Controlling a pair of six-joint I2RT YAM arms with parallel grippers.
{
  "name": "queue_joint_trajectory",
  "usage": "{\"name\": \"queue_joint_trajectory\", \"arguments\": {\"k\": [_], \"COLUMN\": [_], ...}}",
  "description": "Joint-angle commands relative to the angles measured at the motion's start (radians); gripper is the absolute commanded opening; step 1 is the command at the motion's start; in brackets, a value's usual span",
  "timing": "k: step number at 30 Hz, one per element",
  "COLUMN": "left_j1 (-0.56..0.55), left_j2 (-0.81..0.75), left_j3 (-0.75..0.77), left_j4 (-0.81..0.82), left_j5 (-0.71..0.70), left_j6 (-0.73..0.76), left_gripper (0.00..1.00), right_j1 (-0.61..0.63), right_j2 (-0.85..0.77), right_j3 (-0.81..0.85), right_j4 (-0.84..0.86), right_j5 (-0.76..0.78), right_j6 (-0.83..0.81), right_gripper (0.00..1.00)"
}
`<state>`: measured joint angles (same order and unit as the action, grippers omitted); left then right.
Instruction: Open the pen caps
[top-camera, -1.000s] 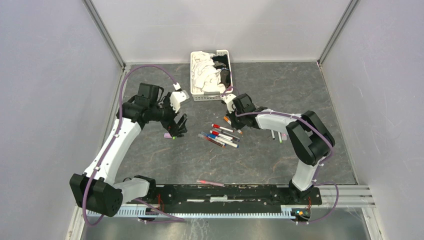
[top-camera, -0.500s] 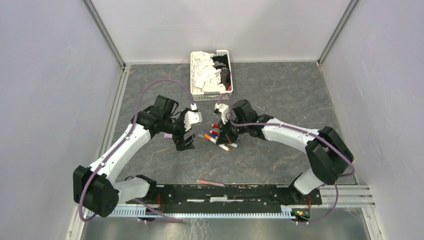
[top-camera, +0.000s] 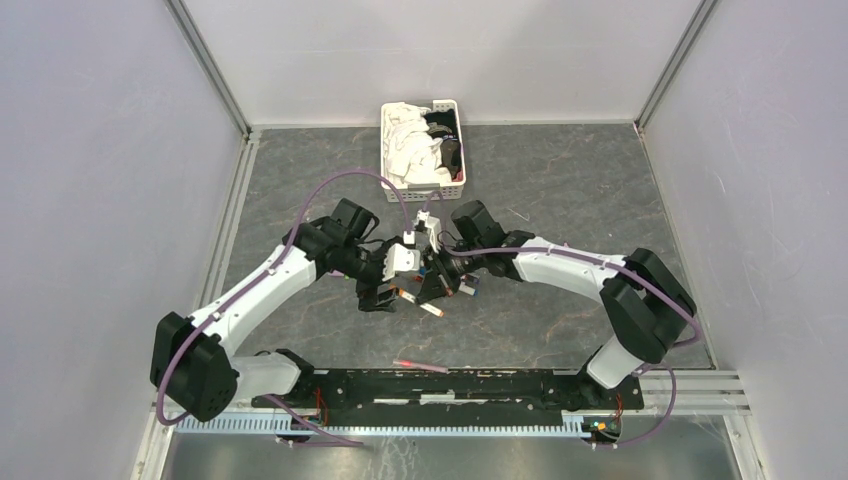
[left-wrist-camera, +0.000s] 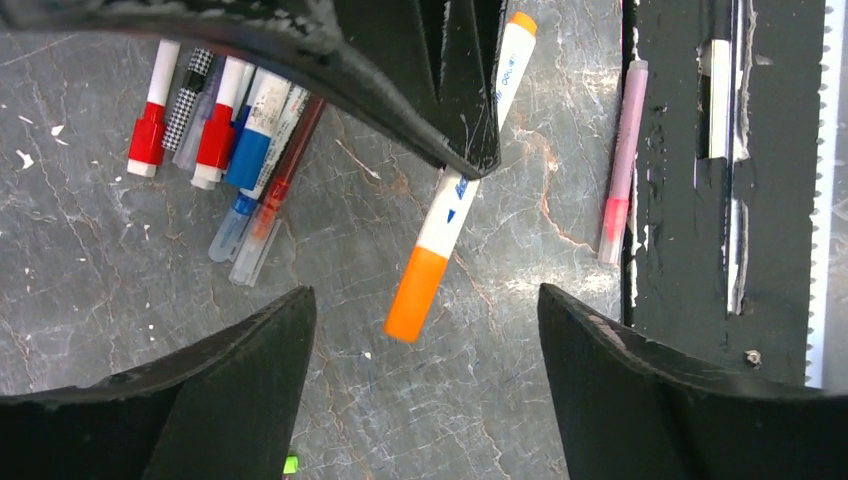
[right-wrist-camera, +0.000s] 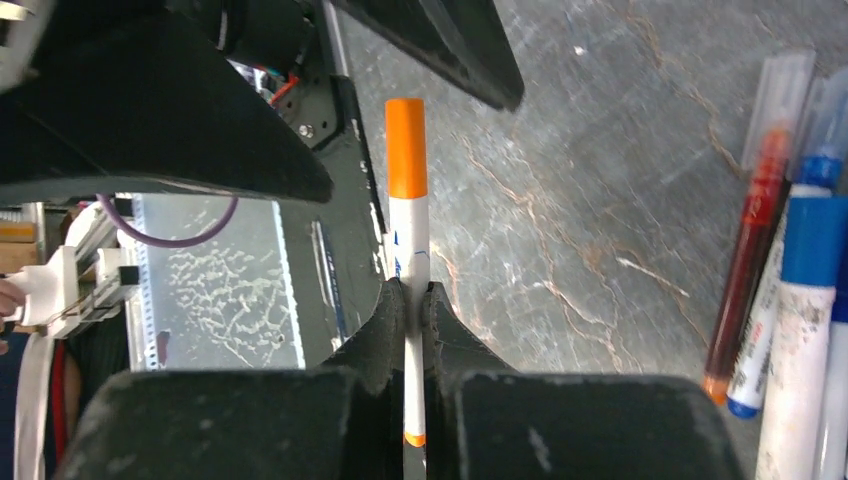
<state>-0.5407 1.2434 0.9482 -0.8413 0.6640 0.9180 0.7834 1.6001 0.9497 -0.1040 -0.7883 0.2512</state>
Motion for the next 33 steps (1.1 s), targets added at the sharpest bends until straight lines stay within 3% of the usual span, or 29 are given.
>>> {"name": "queue_joint_trajectory", "arguments": {"k": [1,12,14,19,33], "left_j1": [-0.015,-0.052,-0.057,-0.063,-0.064], "left_j2": [-0.006,0.014,0.013,0.013,0.013], "left_j3": [-0.006,0.016,0.020,0.039,0.056], "left_j4": [-0.023,-0.076,-0.076,-0.080,-0.059], "left_j5": [0.033,-0.025,-0.034,-0.026,-0.011], "left_j6": [0.073,0.138,0.138,0.134,0.107], "left_gripper": [0.82,0.23,0.04,0.02,0.04], "right_j1": [-0.002,-0.002,-0.002,0.014,0.029], "right_j2": [0.028,0.067,0.077,0.117,0.177], "right_j3": [0.078,0.131,0.127,0.128,0.151], "right_j4": [0.058,0.004,0.011,0.080,0.267], "right_j5": [-0.094,-0.147,-0.153,-0.189,-0.261], "right_j6": [0.033,-0.001,0.008,0.067,0.211], "right_gripper": [0.00,0.00,0.11,0.29,0.26]}}
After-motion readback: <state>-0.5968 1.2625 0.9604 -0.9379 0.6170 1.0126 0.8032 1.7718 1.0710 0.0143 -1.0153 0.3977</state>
